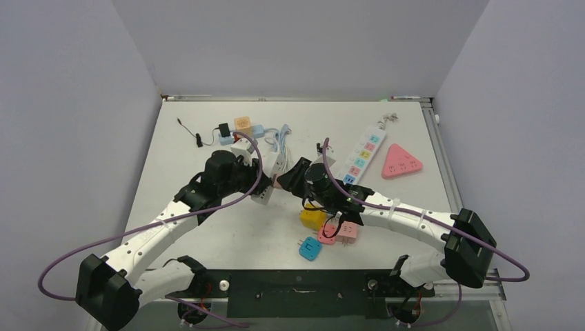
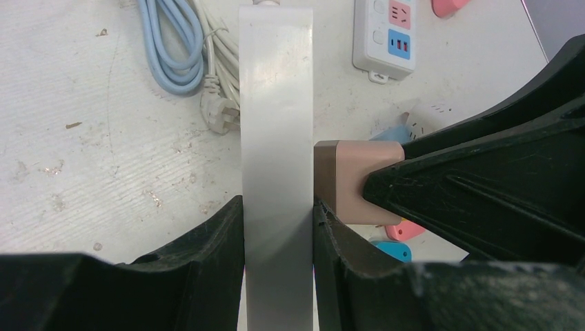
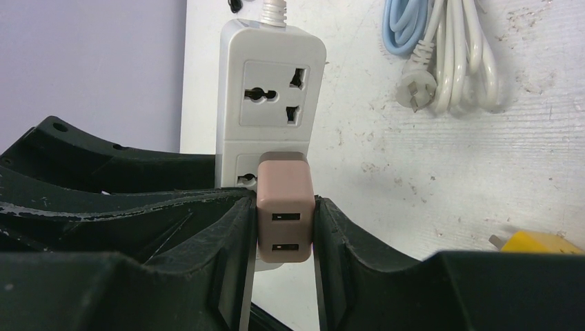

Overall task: Pull the plug off the socket
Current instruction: Remove the plug from the socket.

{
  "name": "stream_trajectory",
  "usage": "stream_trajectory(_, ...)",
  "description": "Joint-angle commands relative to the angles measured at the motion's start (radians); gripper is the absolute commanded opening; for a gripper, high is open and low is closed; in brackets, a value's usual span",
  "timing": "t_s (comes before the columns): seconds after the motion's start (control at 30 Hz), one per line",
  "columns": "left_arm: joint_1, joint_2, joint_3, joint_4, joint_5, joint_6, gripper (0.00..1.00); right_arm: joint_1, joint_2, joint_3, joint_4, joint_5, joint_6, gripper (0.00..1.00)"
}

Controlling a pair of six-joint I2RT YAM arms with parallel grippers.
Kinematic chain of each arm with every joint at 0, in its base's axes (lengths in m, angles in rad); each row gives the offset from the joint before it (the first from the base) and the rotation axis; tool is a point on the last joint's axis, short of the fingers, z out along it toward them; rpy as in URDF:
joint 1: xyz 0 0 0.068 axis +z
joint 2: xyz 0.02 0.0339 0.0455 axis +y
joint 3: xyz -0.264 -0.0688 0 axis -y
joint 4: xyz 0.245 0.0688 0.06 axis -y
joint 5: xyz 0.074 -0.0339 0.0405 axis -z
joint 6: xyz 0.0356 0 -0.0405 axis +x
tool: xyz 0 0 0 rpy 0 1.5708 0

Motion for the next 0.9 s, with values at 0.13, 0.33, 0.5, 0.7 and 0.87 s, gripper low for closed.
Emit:
stream_trajectory(0.13, 0.001, -0.040, 0.063, 0.035, 0.077, 0.005, 0.00, 0.005, -0.006, 0.017, 0.074, 0.018, -0.035, 0.05)
stream_trajectory(0.33, 0.118, 0.004, 0.033, 0.125, 0.254, -0.097, 0.00, -0.001, -0.017, -0.007, 0.094, -0.007, -0.059, 0.05)
stream_trajectory(0.5, 0.199, 0.037, 0.006, 0.246, 0.400, -0.175, 0.00, -0.036, -0.020, -0.042, 0.100, -0.047, -0.056, 0.05)
stream_trajectory(0.7, 0.207, 0.047, 0.003, 0.271, 0.432, -0.186, 0.00, -0.095, -0.045, -0.114, 0.161, -0.131, -0.038, 0.05)
stream_trajectory(0.87, 0.216, 0.050, 0.001, 0.279, 0.442, -0.193, 0.00, -0.115, -0.060, -0.143, 0.165, -0.160, -0.039, 0.05)
